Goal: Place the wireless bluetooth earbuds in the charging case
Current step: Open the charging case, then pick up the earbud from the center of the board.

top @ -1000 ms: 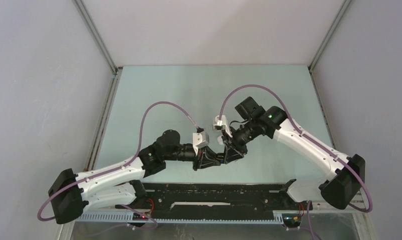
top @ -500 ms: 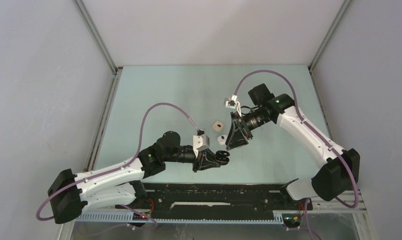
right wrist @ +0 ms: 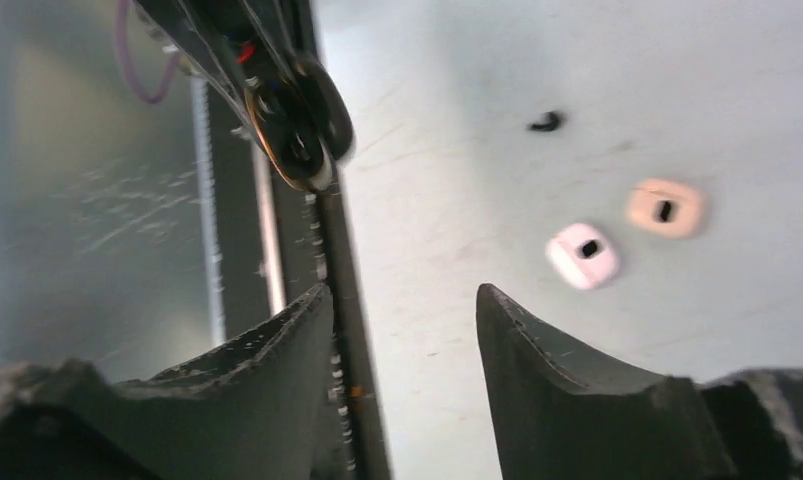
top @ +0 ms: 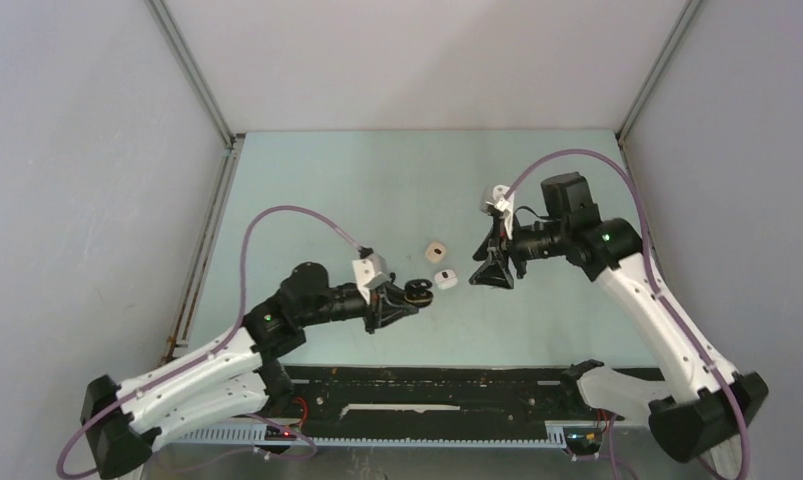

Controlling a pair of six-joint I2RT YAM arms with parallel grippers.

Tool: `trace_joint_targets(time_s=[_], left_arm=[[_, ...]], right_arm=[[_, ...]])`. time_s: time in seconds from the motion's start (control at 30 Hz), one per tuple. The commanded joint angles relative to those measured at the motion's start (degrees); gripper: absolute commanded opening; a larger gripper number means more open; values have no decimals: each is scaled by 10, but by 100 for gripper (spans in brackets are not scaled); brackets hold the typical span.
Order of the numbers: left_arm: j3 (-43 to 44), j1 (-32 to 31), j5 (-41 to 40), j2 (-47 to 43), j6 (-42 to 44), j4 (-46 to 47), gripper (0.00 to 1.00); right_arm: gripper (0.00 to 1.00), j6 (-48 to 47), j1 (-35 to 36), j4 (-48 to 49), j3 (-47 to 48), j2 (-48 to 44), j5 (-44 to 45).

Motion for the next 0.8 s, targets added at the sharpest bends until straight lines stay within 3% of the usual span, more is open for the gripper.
trace_joint_targets(time_s=[0.0,0.13,0.27,0.43,0.77], left_arm=[[-4,61,-63,-77,-33,-44,0],[-14,112,-94,-137,-45,-100,0],[-27,119,-165,-202,-57,-155,0],[-38,119,-250,-287,-63,-170,0],[-42,119,-282,-324,-50,-165,0]], right_arm=[[56,60,-15,202,-68,-29,97],[43,103,-10,231,-54,79,48],[32,196,18,200,25,231,60],[36,209,95,158,130,396,166],[39,264,180,52,371,605,292]])
